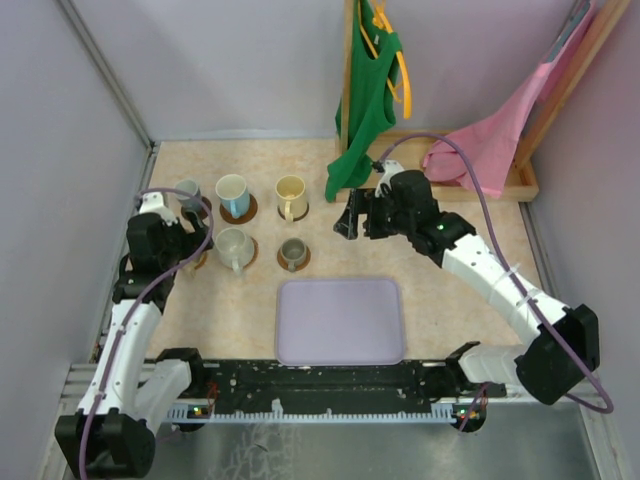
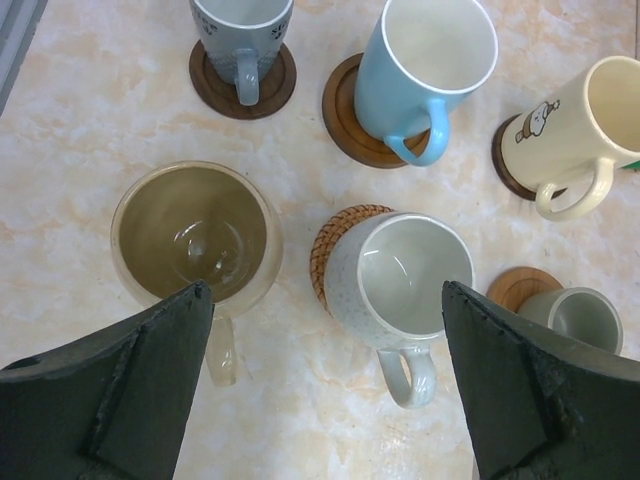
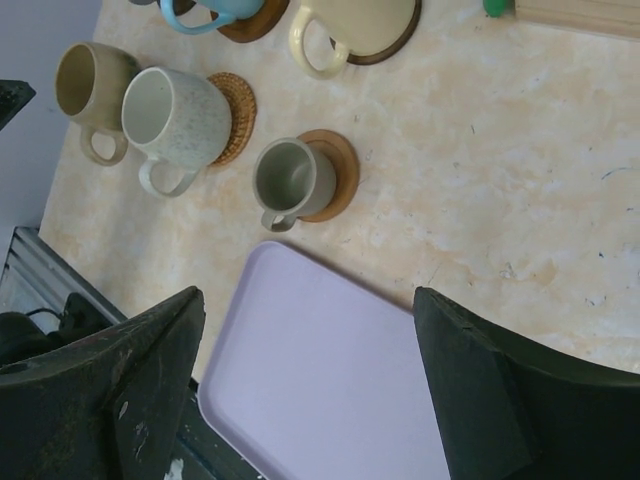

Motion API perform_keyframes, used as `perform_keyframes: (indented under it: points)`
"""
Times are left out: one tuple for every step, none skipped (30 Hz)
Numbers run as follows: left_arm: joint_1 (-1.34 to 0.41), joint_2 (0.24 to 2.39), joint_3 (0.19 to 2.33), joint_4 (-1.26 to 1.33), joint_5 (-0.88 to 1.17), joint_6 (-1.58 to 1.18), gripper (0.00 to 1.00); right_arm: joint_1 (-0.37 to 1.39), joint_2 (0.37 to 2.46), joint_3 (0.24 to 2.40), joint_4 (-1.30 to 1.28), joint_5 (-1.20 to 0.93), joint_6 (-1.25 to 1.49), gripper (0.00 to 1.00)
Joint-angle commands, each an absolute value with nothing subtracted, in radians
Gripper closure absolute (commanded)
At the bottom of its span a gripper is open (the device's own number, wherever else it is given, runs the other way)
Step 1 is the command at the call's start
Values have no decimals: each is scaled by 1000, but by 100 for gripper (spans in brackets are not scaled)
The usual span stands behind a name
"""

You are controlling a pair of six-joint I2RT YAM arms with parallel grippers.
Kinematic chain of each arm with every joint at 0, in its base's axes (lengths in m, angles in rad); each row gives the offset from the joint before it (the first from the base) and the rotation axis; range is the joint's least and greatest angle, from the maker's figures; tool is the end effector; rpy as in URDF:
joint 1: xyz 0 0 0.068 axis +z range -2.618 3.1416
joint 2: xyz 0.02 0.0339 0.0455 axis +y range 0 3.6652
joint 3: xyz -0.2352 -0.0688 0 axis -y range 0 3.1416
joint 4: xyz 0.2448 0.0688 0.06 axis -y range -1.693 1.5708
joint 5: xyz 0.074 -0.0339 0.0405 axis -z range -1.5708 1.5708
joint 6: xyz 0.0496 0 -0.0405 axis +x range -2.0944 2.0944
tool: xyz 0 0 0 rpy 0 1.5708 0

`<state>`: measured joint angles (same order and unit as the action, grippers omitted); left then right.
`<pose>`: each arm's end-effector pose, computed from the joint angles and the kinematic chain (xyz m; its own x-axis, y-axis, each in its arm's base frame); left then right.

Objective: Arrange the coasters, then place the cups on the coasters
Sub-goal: Reset both arms

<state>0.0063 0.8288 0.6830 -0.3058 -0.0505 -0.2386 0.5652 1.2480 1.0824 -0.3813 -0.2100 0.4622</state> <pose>0.2231 0.0039 0.2568 -0.4118 -0.2386 -0.8795 -0.1534 0.9695 -0.1912 0.2490 0.1701 0.2917 -0.6937 0.0765 -0.7162 -0.4076 0.7781 0.4779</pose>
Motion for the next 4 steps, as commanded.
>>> perform_keyframes:
  points:
    - [-4, 809, 720, -311, -38, -229, 0, 575, 1249, 1128, -334, -175, 434, 15]
    - [-5, 809, 721, -311, -38, -229, 0, 575, 1258, 1135, -348, -176, 433, 14]
    - [-6, 807, 719, -311, -39, -229, 0, 576, 1262, 1136, -352, -178, 432, 14]
    - [-6, 806, 719, -311, -40, -227, 0, 575, 1259, 1133, -350, -181, 431, 14]
